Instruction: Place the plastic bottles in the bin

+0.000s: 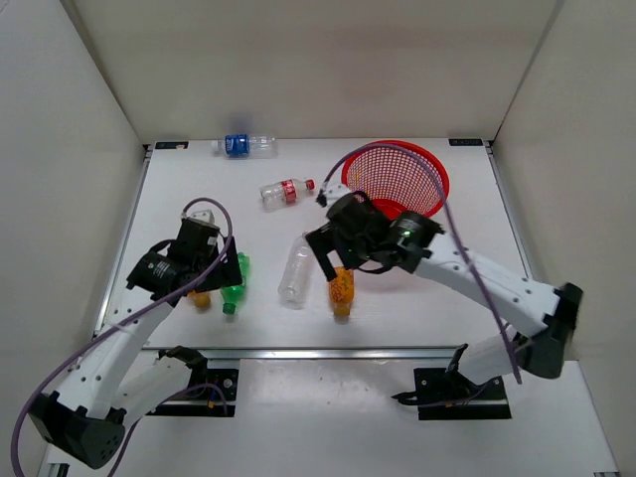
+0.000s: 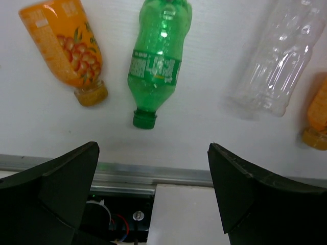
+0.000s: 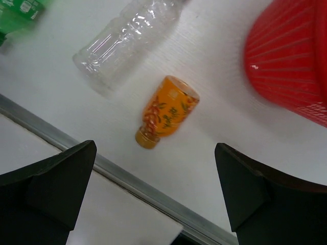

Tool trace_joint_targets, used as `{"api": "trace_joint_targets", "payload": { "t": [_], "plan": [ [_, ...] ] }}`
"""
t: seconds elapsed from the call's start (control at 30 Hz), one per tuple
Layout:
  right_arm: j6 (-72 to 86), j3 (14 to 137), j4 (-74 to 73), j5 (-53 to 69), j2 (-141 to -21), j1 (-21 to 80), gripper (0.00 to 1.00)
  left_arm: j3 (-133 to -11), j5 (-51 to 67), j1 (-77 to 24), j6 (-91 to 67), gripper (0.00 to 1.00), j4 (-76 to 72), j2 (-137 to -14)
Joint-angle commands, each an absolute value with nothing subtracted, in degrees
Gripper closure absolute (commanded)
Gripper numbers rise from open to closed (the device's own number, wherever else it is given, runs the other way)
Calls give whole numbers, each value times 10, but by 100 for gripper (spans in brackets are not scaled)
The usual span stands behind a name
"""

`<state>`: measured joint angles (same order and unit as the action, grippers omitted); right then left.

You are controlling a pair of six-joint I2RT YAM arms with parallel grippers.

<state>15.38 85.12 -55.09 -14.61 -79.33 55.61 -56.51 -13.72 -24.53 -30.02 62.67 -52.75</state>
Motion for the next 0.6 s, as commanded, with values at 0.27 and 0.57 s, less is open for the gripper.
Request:
{"api": "trace_joint_targets", "payload": {
  "t": [0.27, 0.57],
  "plan": [
    [337, 662, -320, -168, -878, 532, 5, -502, -67, -264, -309, 1, 673, -429],
    [344, 489, -97, -61, -889, 485, 24, -512, -37, -277, -313, 1, 650, -451]
  ]
}}
